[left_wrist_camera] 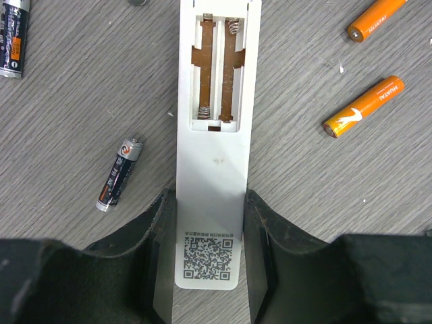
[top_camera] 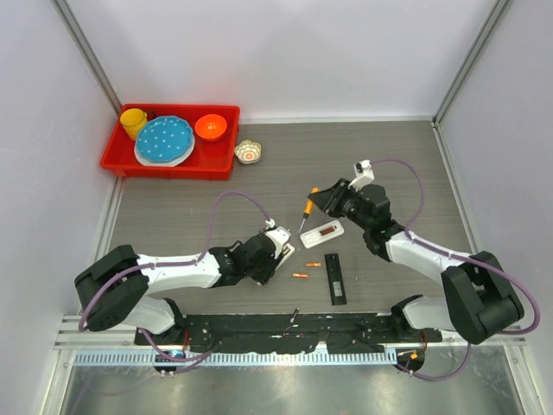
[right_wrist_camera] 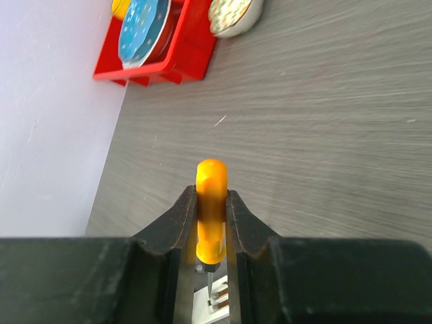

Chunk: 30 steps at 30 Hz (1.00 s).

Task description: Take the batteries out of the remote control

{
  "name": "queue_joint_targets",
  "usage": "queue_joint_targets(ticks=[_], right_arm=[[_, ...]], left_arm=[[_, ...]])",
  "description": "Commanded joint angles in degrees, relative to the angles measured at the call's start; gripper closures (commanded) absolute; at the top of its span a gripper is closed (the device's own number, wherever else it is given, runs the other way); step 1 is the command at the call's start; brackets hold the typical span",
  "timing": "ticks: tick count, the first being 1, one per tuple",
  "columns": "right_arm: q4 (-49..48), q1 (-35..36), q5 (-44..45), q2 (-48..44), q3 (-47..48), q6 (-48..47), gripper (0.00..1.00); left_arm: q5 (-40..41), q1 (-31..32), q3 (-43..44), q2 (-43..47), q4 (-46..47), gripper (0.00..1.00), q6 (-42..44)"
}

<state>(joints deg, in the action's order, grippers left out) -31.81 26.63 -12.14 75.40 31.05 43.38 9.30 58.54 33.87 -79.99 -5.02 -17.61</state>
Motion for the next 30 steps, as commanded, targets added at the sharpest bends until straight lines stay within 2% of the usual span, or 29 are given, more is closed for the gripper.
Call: queue_joint_targets(ticks=[1,10,21,24,30], right_arm=[[3.2,-4.2,-1.8,-4.5,-1.2,-2.5,0.99],[5.3,-10.6,-3.5,-8.2,-3.3,-1.9,0.99],[6.0,-11.8,-5.3,-7.9,-3.3,-1.8,0.99],[6.1,-11.8,-5.7,-8.2,-3.3,-1.9,0.99],[7.5,-12.0,-5.3,-9.7,-3.3,-2.3,0.99]], left_arm=[[0.3,0.2,0.6,-1.1,1.0,1.0,-0.3],[0.3,0.2,0.2,-0.5,1.0,1.0,-0.3],[-0.2,0.1,1.3,0.2,-0.9,1.0,0.1],[-1.4,0.1,2.7,2.5,-2.1,1.0,0.6],[-1.3,-0.1,11.4,6.9,-7.7,1.0,2.9]])
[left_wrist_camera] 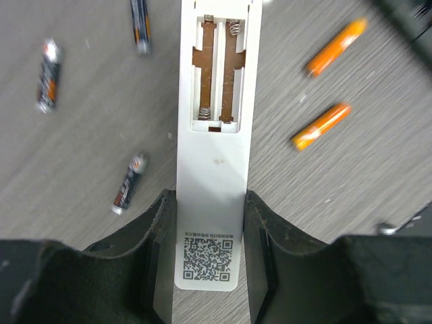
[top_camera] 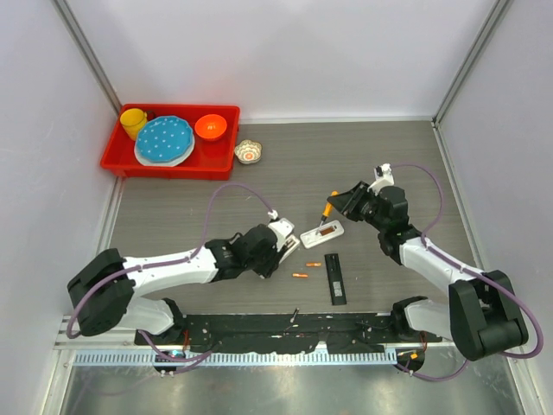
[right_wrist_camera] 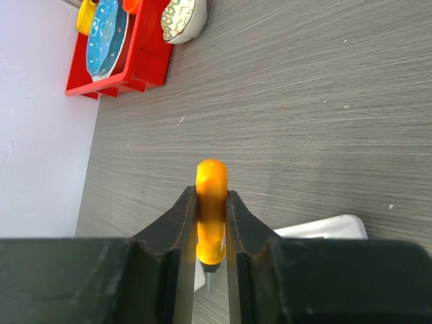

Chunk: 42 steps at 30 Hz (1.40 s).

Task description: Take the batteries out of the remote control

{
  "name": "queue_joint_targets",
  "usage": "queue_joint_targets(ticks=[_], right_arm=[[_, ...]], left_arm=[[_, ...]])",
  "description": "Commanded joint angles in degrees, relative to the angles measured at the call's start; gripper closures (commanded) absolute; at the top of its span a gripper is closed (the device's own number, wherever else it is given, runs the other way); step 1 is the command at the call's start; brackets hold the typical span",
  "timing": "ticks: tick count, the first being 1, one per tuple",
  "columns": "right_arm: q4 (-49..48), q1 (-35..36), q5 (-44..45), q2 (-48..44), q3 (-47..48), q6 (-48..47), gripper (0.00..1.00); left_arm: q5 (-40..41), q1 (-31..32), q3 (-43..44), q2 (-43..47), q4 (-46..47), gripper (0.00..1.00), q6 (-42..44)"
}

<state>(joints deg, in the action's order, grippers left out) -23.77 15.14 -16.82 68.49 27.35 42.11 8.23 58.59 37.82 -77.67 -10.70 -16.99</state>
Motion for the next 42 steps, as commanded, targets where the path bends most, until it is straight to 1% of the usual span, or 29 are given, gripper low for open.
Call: queue_joint_targets(ticks=[1,7,9,13,19,22,28,33,36,42], right_arm=[[-0.4,-0.5,-0.6,-3.1,0.4,-1.1,0.99],[2.1,-0.7,-0.1,-5.1,0.4,-2.2,0.99],[3.0,-0.8,0.3,-5.7,0.4,-2.6,0.99],[3.9,-1.0,0.6,-6.7,0.3,-3.4,0.99],[3.5,-0.9,0.4,-6.4,0.2,-3.3,0.99],[3.4,-1.1,0.1,-6.2,0.2,-3.2,0.99],[3.2,-1.1,-0.1,-5.7,-0.1,-3.0,0.99],[3.4,-1.0,0.1,-5.8,-0.2,-3.0,0.99],[3.5,-1.0,0.0,-5.7,-0.3,-2.9,0.99],[4.1,-1.0,0.6,-6.3,-0.2,-3.2,0.99]], left_arm=[[-0.1,-0.2,10.0,5.0,-2.7,1.0,3.0],[0.6,-1.9,17.9,7.0,-7.4,1.0,5.0],[1.8,-2.2,18.7,9.1,-8.6,1.0,5.3],[2.9,-3.4,18.0,14.5,-9.7,1.0,4.7],[4.9,-7.8,14.4,21.8,-11.7,1.0,1.9],[4.5,-10.2,12.3,23.5,-12.6,1.0,0.4],[0.7,-14.7,9.8,22.7,-13.3,1.0,-2.5],[-4.1,-18.1,9.8,18.6,-14.0,1.0,-4.4],[-7.2,-21.6,10.0,15.5,-14.6,1.0,-5.7],[-11.7,-27.0,8.6,13.0,-14.4,1.0,-8.7]])
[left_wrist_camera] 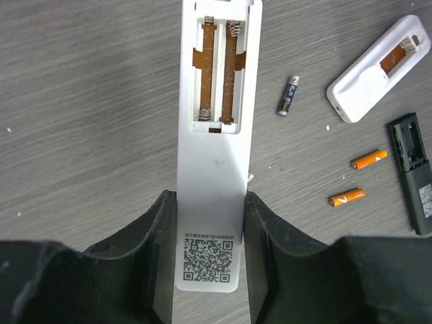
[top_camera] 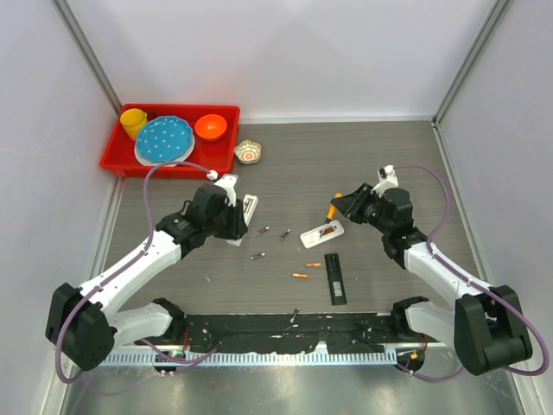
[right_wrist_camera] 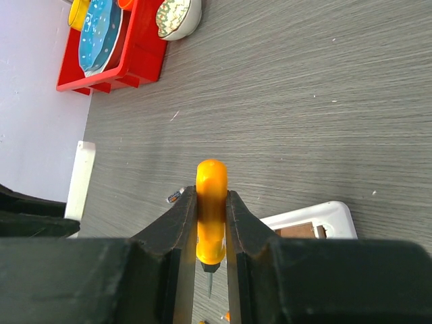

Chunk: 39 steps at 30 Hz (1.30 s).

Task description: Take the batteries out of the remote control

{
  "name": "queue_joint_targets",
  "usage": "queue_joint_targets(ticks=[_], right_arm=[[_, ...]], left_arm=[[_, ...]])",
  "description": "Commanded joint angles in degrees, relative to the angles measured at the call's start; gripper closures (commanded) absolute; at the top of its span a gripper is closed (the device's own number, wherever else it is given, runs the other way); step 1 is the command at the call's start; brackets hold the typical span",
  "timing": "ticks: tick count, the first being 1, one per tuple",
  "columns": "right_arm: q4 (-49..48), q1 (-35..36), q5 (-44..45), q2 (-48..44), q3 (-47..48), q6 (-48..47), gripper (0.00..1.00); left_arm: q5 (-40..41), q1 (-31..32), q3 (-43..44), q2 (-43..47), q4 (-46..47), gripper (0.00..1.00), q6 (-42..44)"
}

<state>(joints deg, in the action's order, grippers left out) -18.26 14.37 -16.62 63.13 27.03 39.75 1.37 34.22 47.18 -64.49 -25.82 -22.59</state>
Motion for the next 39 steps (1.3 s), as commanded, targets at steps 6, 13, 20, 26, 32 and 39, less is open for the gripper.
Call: queue_joint_targets(ticks=[6,13,20,26,32,39], right_arm=[[-1.5,-0.2,0.2,-0.7,0.1,-0.8,0.99],[-1.8,-0.2,-0.4,0.1,0.1,-0.8,0.99],[-1.9,-0.2,-1.3,1.3,0.4,-0.7,0.99],[-2.0,-0.2,-1.7,2.1,0.7,-0.7,0.99],[-2.0,-0.2,-1.7,2.4,0.7,-0.7,0.99],[-2.0,-0.2,-1.8,2.8,0.7,-0.7,0.99]], left_arm=[[-4.9,-7.1,-2.0,-2.6,-0.1,1.0,-5.3],[-2.2,-7.1,-2.0,-5.1,-1.1,1.0,-5.9],[-0.2,-7.2,-3.4,-6.9,-0.7,1.0,-7.0],[-0.1,-7.2,-3.2,-10.6,-0.8,1.0,-7.4],[-0.3,-7.2,-3.1,-13.4,-0.8,0.97,-7.7],[-0.1,-7.1,-3.3,-14.3,-0.5,0.9,-8.0]])
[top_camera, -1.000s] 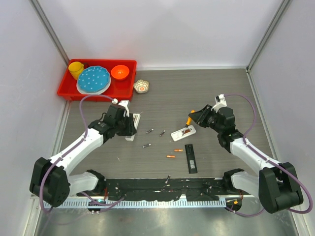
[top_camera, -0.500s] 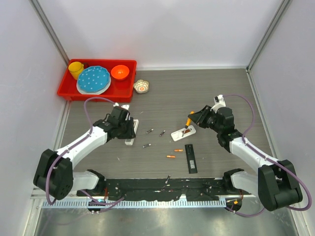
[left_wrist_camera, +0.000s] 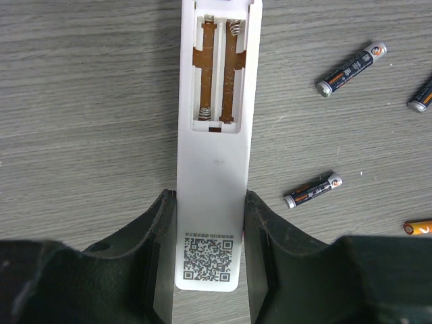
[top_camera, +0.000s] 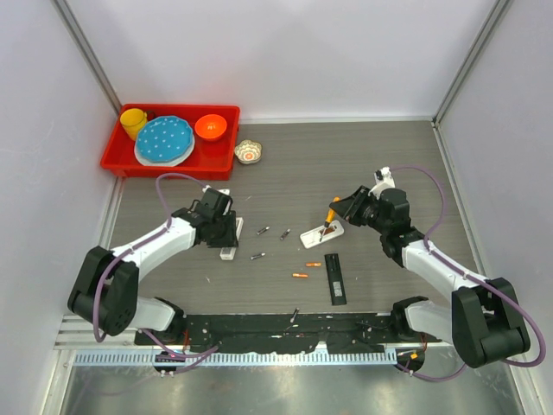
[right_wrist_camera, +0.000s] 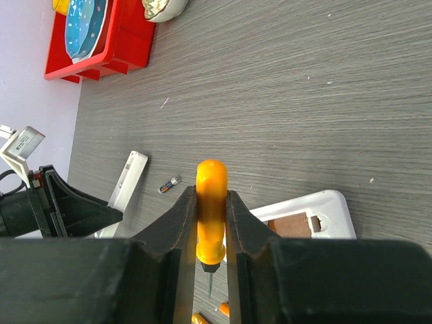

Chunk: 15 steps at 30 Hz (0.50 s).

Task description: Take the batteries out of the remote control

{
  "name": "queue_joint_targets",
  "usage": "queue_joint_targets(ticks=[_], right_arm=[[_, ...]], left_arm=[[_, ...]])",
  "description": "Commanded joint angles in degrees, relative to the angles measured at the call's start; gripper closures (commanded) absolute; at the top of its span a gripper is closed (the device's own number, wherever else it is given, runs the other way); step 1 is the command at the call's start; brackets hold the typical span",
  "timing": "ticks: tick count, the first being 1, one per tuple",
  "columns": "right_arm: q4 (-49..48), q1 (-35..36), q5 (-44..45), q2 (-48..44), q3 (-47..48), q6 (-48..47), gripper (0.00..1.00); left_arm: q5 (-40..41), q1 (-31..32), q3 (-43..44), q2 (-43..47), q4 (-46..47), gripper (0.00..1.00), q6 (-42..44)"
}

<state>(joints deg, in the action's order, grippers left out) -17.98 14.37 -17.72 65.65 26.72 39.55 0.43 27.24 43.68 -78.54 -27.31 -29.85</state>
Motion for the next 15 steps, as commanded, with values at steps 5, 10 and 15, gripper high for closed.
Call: queue_joint_targets(ticks=[5,10,15], right_arm=[[-2.1,-0.2,-0.7,0.7,1.3,-0.5,0.99],[-2.0,-0.2,-0.8,1.1,1.7,-0.5,0.99],[-2.0,-0.2,-1.0,1.5,2.1,-0.6,0.99]], left_arm=[[0.5,-0.2,0.1,-1.3,0.8,0.84,-0.9],[0.0,-0.3,0.3,-2.3,0.7,0.77,-1.0],[-0.2,-0.3,0.4,-2.5,0.5,0.72,-1.0]])
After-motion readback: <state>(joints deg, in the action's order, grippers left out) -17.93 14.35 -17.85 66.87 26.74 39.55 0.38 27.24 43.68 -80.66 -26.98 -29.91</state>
